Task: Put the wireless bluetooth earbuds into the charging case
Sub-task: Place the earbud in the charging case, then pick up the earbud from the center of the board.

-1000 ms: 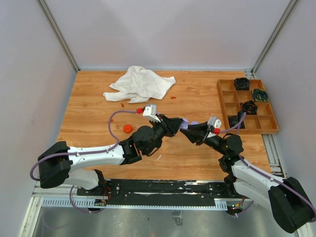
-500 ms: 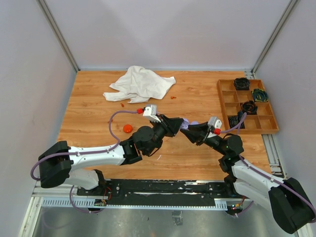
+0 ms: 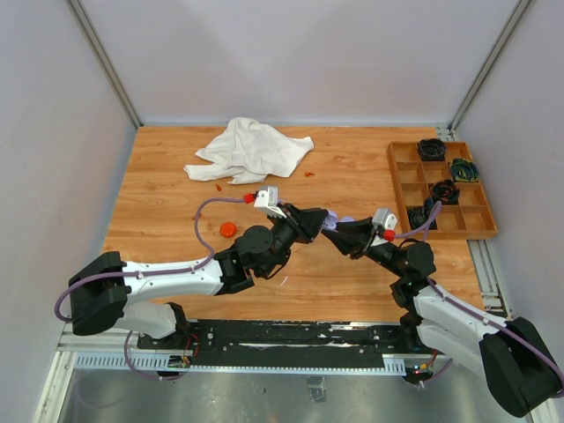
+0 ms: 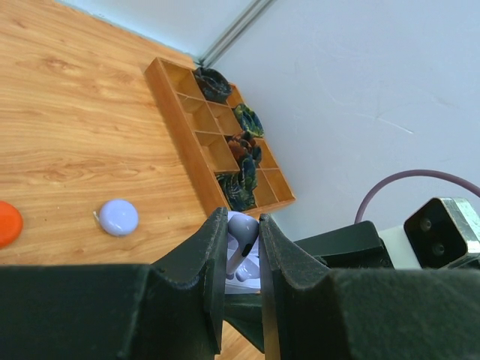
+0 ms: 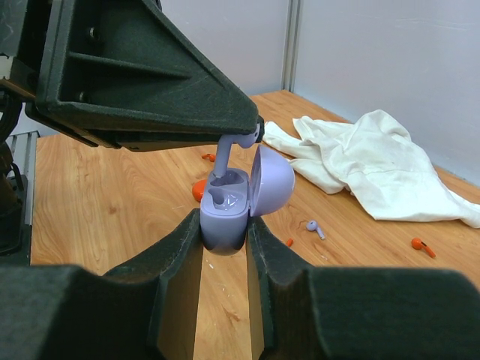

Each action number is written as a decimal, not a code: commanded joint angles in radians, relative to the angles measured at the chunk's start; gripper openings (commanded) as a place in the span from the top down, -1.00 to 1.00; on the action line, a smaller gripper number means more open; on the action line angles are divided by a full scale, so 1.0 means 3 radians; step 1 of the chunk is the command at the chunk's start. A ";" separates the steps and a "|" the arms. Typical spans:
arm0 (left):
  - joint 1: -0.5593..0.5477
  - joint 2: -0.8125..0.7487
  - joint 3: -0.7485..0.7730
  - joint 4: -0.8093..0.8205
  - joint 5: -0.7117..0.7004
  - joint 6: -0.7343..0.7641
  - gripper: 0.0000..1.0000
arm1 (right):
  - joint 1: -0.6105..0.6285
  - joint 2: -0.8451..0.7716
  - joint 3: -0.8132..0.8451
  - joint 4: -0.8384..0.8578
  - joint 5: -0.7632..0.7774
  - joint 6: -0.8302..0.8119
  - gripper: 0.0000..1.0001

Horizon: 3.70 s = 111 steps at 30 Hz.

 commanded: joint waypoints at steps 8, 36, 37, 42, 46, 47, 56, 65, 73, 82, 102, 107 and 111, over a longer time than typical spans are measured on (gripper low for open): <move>-0.0047 0.0071 0.0000 0.0161 -0.0140 0.0065 0.64 | -0.0079 -0.0056 -0.0010 0.0242 0.0011 0.0071 0.94; -0.0116 0.0075 -0.0077 0.0174 -0.0217 0.0119 0.64 | -0.0084 -0.0107 0.0002 0.0298 0.0212 0.0119 0.96; -0.0116 0.0077 -0.0074 0.0172 -0.0219 0.0126 0.64 | -0.0084 -0.0112 -0.0001 0.0298 0.0209 0.0117 0.96; -0.0121 0.0075 -0.0061 0.0171 -0.0231 0.0150 0.57 | -0.0084 -0.0113 -0.0005 0.0290 0.0202 0.0111 0.96; -0.0121 0.0041 -0.0074 0.0172 -0.0267 0.0173 0.43 | -0.0084 -0.0113 -0.0011 0.0280 0.0200 0.0101 0.96; -0.0121 0.0025 -0.0081 0.0170 -0.0277 0.0184 0.38 | -0.0084 -0.0108 -0.0014 0.0275 0.0203 0.0098 0.96; -0.0121 -0.0151 -0.0144 0.0071 -0.0386 0.0271 0.02 | -0.0094 -0.0102 -0.0029 0.0205 0.0221 0.0033 0.96; 0.0122 -0.0267 -0.0024 -0.0633 -0.0368 0.0447 -0.18 | -0.0099 -0.0162 -0.0093 -0.0025 0.0300 -0.0096 0.96; 0.0777 -0.0026 0.0171 -0.1282 0.0311 0.0375 -0.21 | -0.0099 -0.0215 -0.0116 -0.0209 0.0359 -0.0186 0.96; 0.1391 0.0808 0.0708 -0.1566 0.0712 0.0615 -0.22 | -0.0099 -0.0190 -0.0123 -0.0235 0.0382 -0.0217 0.96; 0.1826 0.2396 0.1945 -0.1903 0.1173 0.1005 -0.22 | -0.0099 -0.0103 -0.0093 -0.0326 0.0360 -0.0309 0.95; 0.1837 0.2472 0.1961 -0.2012 0.1255 0.0963 -0.22 | -0.0099 -0.0097 -0.0084 -0.0344 0.0369 -0.0320 0.95; 0.1838 0.2465 0.1877 -0.2051 0.1365 0.0911 -0.21 | -0.0102 -0.0082 -0.0076 -0.0343 0.0358 -0.0311 0.95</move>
